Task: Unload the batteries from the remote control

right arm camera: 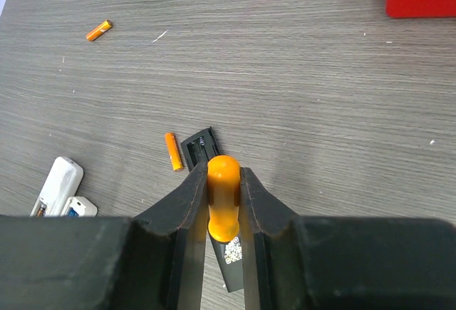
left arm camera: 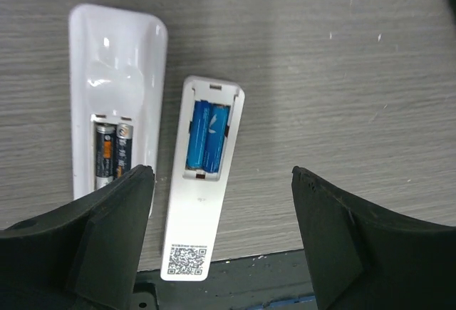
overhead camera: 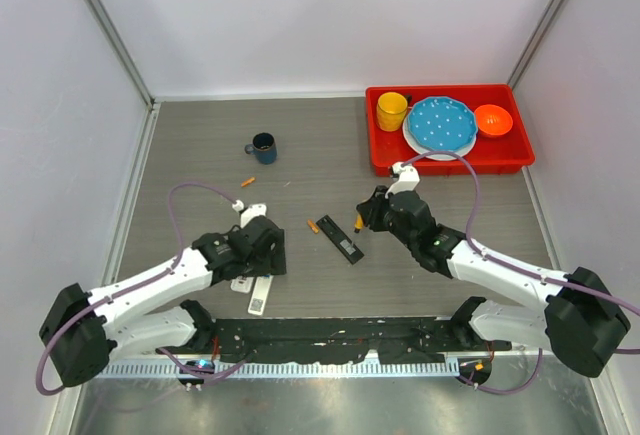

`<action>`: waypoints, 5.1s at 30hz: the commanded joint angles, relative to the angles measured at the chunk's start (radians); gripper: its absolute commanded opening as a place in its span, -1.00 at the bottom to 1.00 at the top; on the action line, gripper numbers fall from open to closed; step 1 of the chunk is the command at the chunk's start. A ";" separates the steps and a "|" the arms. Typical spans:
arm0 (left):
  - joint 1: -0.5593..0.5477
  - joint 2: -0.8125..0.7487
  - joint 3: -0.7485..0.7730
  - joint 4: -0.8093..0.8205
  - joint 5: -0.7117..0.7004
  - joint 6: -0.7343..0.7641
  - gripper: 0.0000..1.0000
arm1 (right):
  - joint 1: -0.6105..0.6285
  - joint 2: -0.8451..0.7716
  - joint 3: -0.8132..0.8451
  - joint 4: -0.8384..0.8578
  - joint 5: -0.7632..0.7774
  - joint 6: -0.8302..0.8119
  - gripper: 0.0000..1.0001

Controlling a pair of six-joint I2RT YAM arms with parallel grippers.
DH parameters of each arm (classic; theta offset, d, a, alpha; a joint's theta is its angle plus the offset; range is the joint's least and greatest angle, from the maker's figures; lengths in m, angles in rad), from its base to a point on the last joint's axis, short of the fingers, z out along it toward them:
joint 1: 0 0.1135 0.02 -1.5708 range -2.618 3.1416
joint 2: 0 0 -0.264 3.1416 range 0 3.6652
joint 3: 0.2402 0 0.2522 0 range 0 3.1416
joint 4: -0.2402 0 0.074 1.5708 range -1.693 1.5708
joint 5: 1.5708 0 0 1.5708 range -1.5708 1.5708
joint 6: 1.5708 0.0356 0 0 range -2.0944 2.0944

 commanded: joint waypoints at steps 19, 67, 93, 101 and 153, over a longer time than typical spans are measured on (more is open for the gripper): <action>-0.174 0.233 -0.028 0.073 -0.152 -0.075 -0.04 | -0.027 -0.007 0.018 0.037 -0.023 -0.008 -0.97; -0.280 0.650 0.401 0.366 0.119 0.448 -0.77 | -0.205 -0.328 -0.018 -0.212 -0.046 -0.063 -0.97; -0.355 0.171 0.210 0.233 0.095 0.241 0.83 | -0.206 -0.651 0.111 -0.680 -0.169 0.061 -0.97; -0.358 -0.268 0.034 0.170 0.049 0.050 0.96 | -0.205 -0.796 0.137 -0.825 -0.215 0.113 -0.97; -0.358 0.284 -0.067 0.619 0.081 0.490 0.72 | -0.205 -0.053 0.053 -0.028 -0.435 0.044 -0.97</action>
